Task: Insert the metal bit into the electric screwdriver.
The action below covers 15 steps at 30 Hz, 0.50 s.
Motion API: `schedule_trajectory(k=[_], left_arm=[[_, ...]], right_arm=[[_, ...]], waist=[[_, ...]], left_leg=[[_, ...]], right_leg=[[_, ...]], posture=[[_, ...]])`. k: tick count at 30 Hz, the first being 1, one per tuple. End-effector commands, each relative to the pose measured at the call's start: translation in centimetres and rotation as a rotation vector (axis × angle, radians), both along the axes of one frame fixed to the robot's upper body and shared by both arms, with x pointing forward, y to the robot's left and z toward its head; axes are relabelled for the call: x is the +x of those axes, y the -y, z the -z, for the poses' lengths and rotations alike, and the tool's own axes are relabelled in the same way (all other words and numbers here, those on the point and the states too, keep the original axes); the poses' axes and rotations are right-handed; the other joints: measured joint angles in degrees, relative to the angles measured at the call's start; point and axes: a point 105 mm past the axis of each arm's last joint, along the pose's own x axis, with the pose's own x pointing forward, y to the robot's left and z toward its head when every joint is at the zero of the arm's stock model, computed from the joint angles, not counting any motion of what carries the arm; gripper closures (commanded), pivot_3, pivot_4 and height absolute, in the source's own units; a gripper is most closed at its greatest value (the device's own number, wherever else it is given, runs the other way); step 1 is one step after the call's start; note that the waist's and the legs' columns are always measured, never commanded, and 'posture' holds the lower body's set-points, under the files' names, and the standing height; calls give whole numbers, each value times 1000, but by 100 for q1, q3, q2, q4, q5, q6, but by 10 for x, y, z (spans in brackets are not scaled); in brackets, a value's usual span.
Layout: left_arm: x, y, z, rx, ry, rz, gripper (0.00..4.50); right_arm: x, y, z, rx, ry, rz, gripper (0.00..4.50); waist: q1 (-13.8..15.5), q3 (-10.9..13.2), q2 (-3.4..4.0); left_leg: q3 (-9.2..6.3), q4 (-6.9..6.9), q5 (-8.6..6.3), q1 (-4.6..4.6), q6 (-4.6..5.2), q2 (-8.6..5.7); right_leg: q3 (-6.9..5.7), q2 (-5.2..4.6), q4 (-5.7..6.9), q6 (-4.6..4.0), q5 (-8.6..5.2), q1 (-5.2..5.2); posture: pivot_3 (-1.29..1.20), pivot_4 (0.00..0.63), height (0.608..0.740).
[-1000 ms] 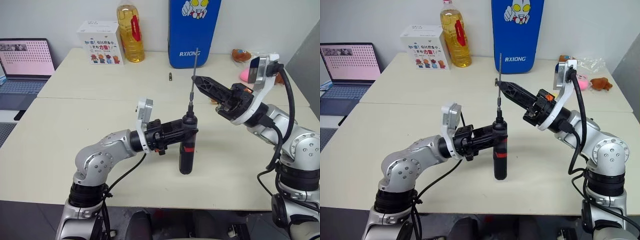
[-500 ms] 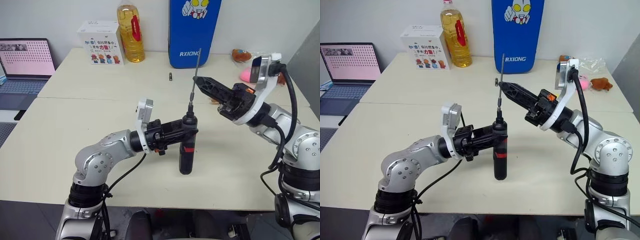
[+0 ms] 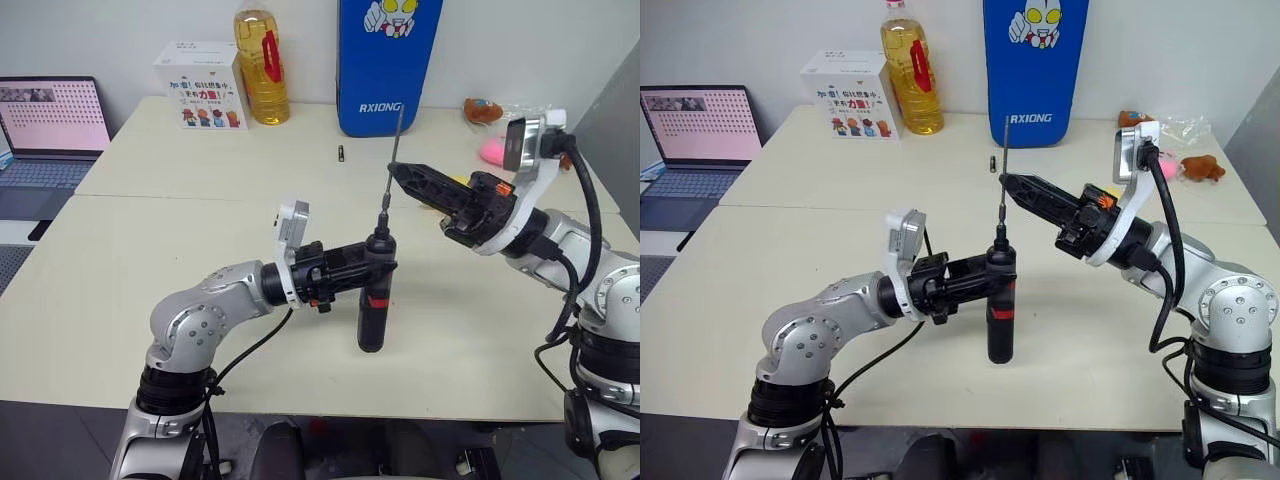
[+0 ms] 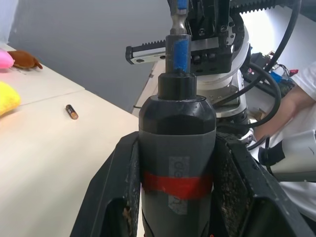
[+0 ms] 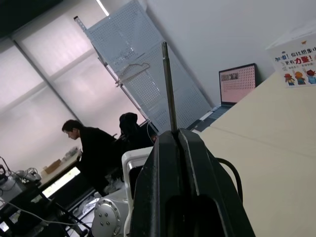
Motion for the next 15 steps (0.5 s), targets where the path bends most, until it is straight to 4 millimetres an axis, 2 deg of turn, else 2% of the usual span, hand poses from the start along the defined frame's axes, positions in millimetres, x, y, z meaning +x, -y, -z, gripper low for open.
schedule_trajectory(k=[1,9,15], left_arm=[[-9,2,-17,-37,76,32,2828],[-8,0,-17,-33,79,19,2828],[-7,0,-16,-30,80,17,2828]], right_arm=[[-12,-9,0,-36,39,-57,4472],[-17,-17,17,-137,56,-79,4472],[-15,-14,12,-122,74,-70,4472]], waist=[[0,0,0],[1,0,0],[1,0,0]], left_leg=[[0,0,0,0,0,0],[0,0,0,0,0,0],[0,1,0,0,0,0]], right_leg=[[0,0,0,0,0,0],[0,0,0,0,0,0],[1,0,0,0,0,0]], posture=[[0,150,740],[0,150,740],[0,150,740]])
